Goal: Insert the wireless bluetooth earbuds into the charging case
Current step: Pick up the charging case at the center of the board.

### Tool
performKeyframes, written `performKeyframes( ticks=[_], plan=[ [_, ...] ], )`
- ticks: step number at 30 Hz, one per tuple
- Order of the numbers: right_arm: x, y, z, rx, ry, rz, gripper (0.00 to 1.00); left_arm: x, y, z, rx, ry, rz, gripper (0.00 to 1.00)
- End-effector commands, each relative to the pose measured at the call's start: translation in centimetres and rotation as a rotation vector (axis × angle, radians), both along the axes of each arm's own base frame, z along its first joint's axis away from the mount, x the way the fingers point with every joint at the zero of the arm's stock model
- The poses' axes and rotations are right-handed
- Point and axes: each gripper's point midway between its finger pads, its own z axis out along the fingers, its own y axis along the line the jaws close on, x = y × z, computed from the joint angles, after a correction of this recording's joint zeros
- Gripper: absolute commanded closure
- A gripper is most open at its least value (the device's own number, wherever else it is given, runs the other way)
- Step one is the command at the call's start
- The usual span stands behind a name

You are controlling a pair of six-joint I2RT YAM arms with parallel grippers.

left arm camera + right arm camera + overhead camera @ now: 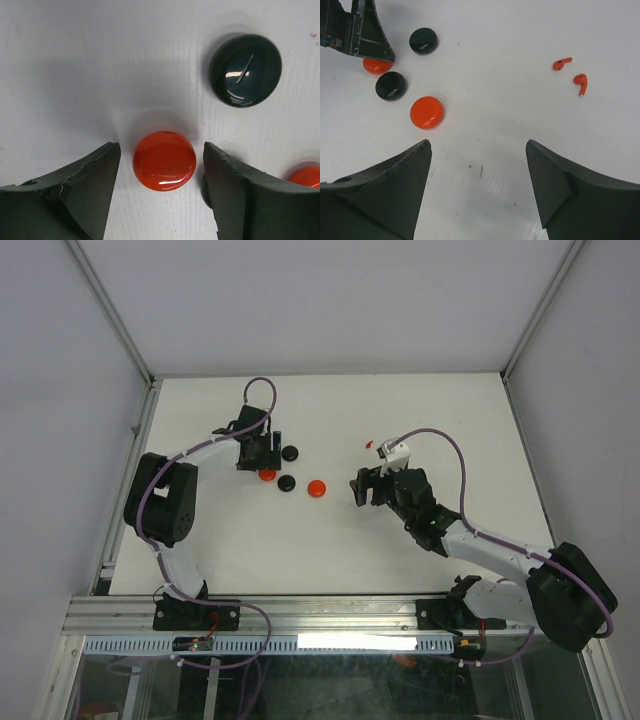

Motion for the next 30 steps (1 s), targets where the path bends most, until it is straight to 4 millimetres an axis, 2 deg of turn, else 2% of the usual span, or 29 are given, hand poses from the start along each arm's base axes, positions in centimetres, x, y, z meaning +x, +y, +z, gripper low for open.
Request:
performKeyframes(
  ticks=[1,10,13,17,20,30],
  plan=[
    [0.8,0.4,1.5,0.041,-0.049,-0.012,0.21,0.4,-0.4,0.4,-0.007,0.010,-0.054,0.32],
    [0.9,0.5,1.1,0.031,-0.036,-0.008,0.21,-0.7,-0.1,-1.4,0.019,0.073,-0.069,0.44],
    [1.0,0.6,1.1,0.032,-0.035,-0.006,0.21,-1.1,-0.3,-1.0,0.011,0.072,-0.075,0.55],
    [0.8,0.8,1.2,0.031,-0.033,0.007,0.21,-2.3,-0.4,-0.1,0.016,0.061,-0.103,0.62],
    [0.6,1.1,1.4,0.033,-0.027,0.030,0.21,-3.0,-0.8,1.6,0.023,0.022,-0.145,0.69],
    [-0.9,3.8,3.9,0.062,0.057,0.197,0.20,-5.6,-4.7,8.6,0.104,-0.205,-0.446,0.69]
  ],
)
